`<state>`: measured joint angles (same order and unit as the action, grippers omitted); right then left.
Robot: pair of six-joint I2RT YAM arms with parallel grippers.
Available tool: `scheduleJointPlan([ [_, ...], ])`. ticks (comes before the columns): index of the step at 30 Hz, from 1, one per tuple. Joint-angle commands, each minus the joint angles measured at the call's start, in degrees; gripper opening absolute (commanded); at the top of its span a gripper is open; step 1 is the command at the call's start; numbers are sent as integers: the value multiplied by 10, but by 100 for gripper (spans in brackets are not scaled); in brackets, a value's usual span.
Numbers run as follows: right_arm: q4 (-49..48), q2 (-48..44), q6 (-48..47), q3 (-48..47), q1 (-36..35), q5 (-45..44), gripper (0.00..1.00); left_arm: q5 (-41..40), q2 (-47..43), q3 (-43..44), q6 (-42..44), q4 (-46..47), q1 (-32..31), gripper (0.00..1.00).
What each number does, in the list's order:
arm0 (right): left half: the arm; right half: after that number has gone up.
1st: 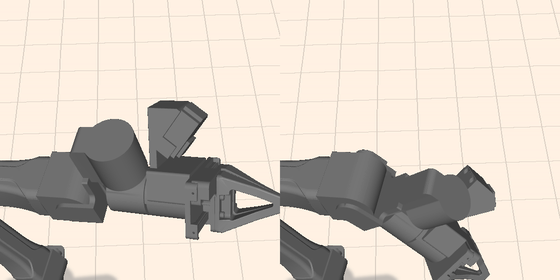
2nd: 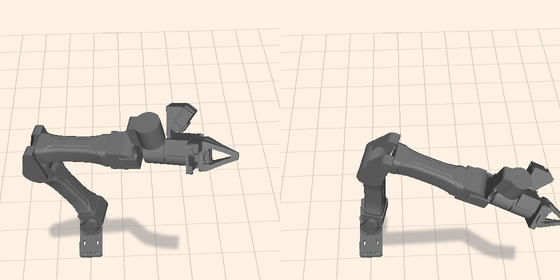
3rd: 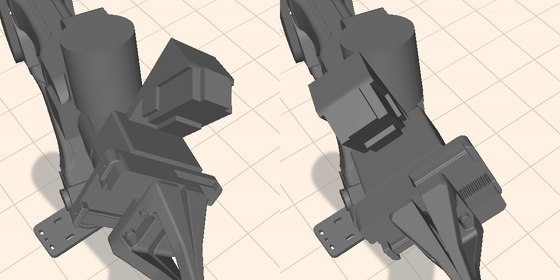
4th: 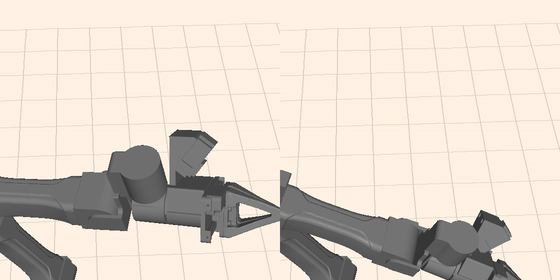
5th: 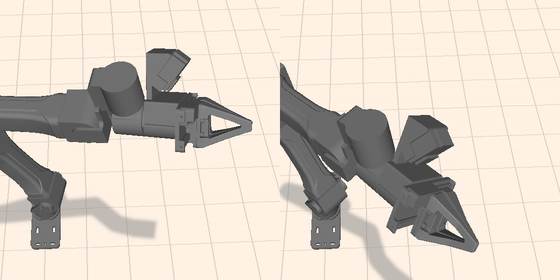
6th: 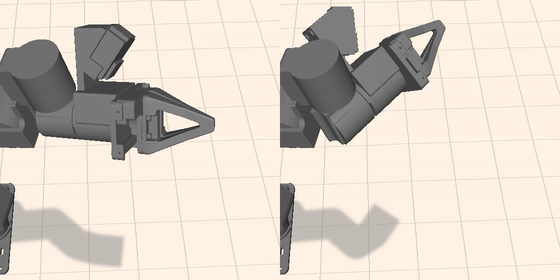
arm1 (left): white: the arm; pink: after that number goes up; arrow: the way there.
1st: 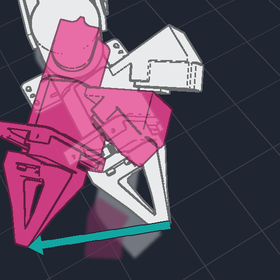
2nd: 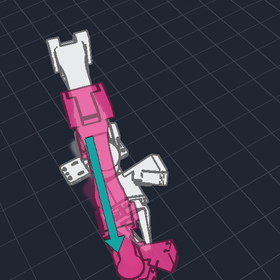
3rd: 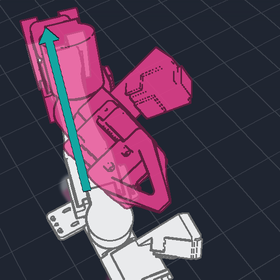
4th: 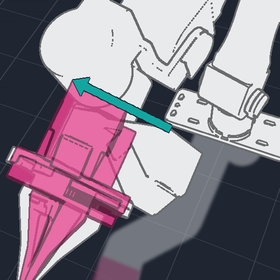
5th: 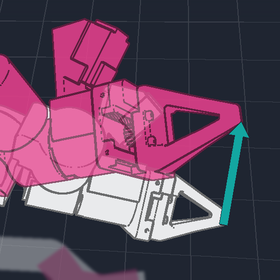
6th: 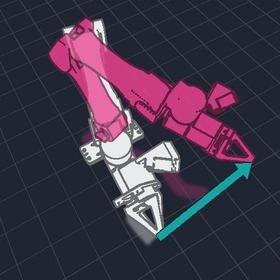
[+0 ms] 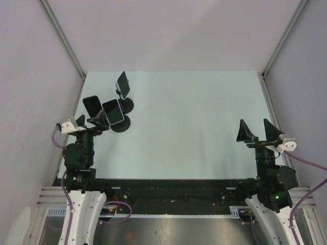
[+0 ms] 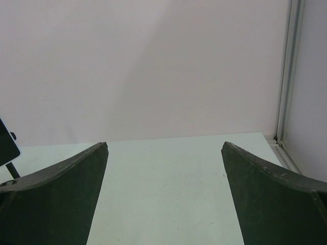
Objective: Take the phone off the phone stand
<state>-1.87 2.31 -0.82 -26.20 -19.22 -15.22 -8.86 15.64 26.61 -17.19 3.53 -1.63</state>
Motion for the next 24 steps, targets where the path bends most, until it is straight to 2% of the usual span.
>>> scheduleJointPlan([
  [1,1,-6,6,-25,-13,-11,100,39,83,63,-23,-31,6,100],
  [2,4,-6,6,-25,-14,-11,100,36,102,74,-26,-31,6,100],
  [6,7,-7,3,-25,-20,-18,100,79,240,175,-17,-128,6,100],
  [9,11,-6,2,-26,-27,-21,100,76,311,241,7,-166,6,100],
  [15,17,-6,-1,-29,-31,-24,100,84,373,304,137,-193,9,100],
  [17,16,-6,0,-29,-33,-24,100,118,387,318,194,-201,13,100],
  [24,16,-6,-1,-29,-36,-23,100,198,446,331,255,-232,36,100],
])
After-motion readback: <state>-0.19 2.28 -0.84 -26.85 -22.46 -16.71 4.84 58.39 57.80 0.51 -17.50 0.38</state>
